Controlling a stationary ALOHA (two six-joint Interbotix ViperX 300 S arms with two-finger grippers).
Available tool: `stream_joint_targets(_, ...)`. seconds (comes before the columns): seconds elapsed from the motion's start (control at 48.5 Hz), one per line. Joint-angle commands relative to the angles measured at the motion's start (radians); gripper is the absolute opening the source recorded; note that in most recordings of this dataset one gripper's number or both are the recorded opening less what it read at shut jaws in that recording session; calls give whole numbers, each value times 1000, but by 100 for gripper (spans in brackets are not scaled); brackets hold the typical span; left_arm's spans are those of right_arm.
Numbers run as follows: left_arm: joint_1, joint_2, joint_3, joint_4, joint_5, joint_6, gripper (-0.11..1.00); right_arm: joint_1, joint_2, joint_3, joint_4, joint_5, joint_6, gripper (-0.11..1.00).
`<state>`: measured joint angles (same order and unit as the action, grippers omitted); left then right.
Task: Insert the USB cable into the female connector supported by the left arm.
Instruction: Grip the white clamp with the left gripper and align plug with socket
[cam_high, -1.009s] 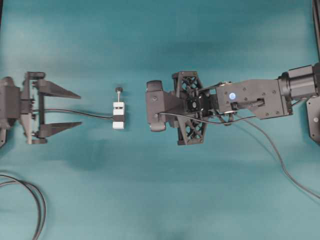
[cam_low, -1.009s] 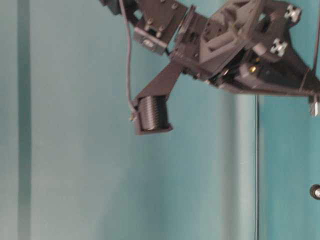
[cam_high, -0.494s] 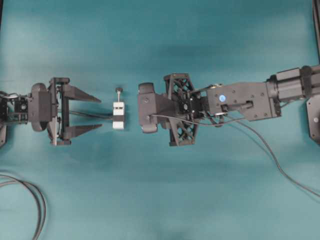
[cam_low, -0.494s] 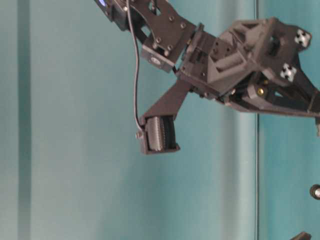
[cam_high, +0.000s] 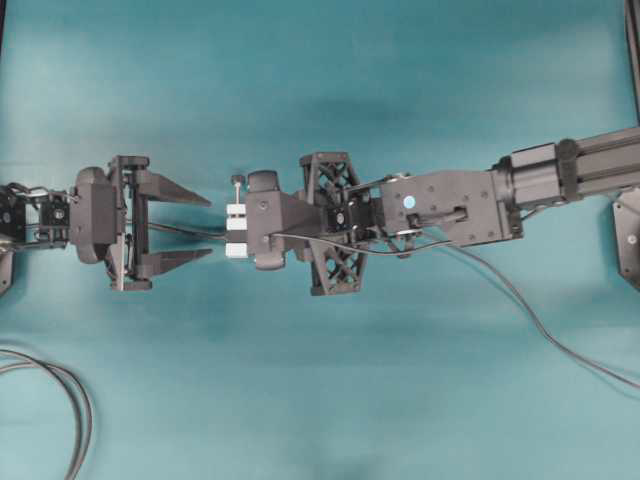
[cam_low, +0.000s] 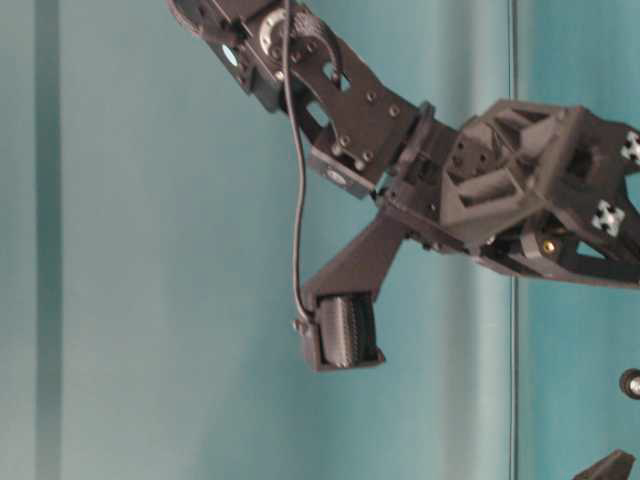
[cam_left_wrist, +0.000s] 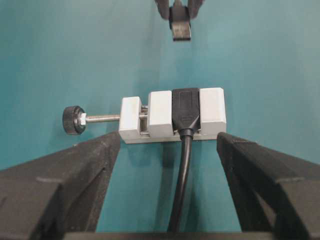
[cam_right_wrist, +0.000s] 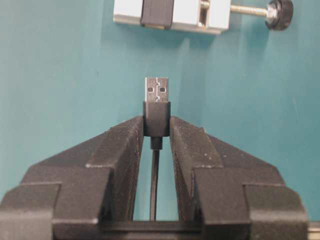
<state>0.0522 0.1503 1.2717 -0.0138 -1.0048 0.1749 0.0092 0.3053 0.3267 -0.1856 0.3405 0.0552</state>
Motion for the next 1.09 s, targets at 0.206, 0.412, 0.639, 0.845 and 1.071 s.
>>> stream_joint_targets(0.206,3,-3,-9,-2,15,-34,84,-3,23,-61,-8,3,0,21)
stream_joint_targets(0.412,8,12,-26,-3,15,-35,84,-8,29,-66,-9,2,0,21)
stream_joint_targets(0.639,8,41,-54,-2,17,-40,84,-8,32,-64,-8,-3,0,21)
stream_joint_targets(0.845,8,52,-66,-3,21,-40,84,-9,34,-66,-8,-6,0,21)
stream_joint_targets(1.071,8,52,-74,-3,40,-40,84,-8,43,-72,-9,-21,0,21)
